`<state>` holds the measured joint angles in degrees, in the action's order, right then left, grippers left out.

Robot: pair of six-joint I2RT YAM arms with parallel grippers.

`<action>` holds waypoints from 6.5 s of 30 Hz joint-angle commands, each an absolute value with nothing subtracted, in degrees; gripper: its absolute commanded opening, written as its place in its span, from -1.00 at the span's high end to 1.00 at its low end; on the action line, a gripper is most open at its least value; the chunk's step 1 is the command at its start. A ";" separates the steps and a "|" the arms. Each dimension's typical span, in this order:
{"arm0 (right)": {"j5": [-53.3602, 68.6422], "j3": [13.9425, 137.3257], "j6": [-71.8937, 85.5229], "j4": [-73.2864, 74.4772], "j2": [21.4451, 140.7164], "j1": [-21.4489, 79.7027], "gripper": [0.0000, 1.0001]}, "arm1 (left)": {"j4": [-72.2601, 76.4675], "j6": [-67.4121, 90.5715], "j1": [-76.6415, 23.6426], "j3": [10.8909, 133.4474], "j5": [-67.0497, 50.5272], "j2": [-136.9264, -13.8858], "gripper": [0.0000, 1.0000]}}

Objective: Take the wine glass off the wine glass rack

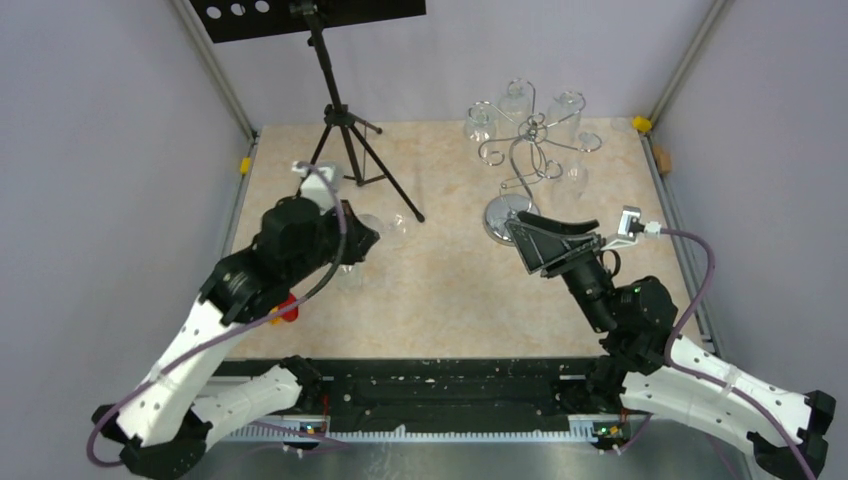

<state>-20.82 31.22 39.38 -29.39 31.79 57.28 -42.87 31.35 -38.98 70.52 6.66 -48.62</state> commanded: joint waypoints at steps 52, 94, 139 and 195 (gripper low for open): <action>-22.35 39.93 37.43 -13.46 32.74 57.97 -0.75 | -57.58 16.06 -38.96 80.35 3.78 -84.61 0.82; -10.14 97.97 24.39 33.98 65.05 26.29 -0.72 | -36.69 20.29 -37.63 76.32 -3.52 -56.08 -0.97; 10.59 73.59 53.10 16.36 67.90 -6.30 0.47 | -31.93 22.19 -37.62 67.51 -10.72 -52.12 -0.97; 14.11 69.76 65.56 0.77 67.34 -5.59 1.00 | -28.15 22.90 -37.62 66.70 -8.31 -49.75 -0.97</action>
